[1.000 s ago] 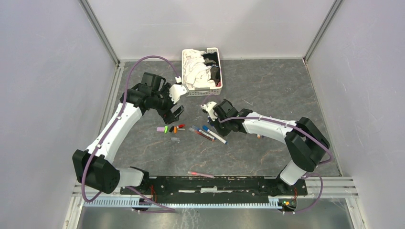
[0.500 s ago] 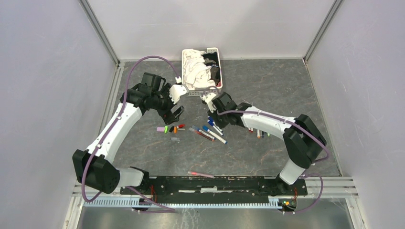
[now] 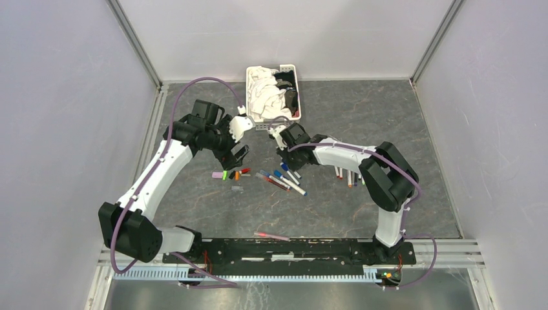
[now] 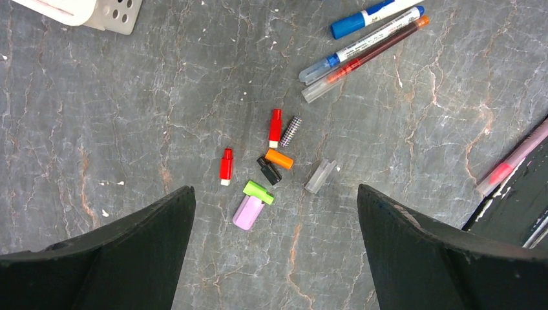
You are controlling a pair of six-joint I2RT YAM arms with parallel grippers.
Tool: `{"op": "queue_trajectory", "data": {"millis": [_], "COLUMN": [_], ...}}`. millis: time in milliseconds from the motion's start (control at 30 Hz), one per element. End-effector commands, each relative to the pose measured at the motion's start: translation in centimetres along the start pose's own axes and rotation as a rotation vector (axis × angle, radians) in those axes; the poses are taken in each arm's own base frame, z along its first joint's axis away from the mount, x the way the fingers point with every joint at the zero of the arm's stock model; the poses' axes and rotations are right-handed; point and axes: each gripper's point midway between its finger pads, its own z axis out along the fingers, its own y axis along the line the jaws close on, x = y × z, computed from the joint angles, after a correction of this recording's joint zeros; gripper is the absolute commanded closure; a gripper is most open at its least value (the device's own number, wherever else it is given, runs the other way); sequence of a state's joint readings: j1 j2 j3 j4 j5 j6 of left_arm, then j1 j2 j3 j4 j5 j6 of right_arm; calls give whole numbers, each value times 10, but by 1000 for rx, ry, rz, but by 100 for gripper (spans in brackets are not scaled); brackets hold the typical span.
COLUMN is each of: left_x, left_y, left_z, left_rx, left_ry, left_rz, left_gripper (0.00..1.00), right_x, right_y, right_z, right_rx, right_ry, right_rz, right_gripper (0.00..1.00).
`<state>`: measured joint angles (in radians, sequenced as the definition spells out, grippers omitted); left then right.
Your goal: Open the pen caps
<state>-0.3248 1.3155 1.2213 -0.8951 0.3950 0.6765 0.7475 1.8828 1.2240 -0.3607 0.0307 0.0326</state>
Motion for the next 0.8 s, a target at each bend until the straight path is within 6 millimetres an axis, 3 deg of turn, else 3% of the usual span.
{"op": "queue_trajectory", "data": {"millis": [0,167,533,633,767], "left_x": [-2,-1,-1,-1,-1], "left_y": [-5,-7,-9,-12,-22], "left_z": [-6,-5,-3,-1,1], "left_rx": [5,14,31,47,91], "left_ry": [-16,-17,-21,-23,-47], "left_rz": [-6,-8,-13,-17,4], "left_gripper": [0,0,0,0,0], "right_x": [-11,-2,32,39,23], "right_y": [-13,-18,-3,0,-7], "right_z": [-1,3,13,15,6], "right_rx": [33,38,-17,-21,5], "right_ry": [-40,-23,49,66,22], "right_rz": [49,53,20,9,19], "right_gripper": [78,80,69,76,100]}}
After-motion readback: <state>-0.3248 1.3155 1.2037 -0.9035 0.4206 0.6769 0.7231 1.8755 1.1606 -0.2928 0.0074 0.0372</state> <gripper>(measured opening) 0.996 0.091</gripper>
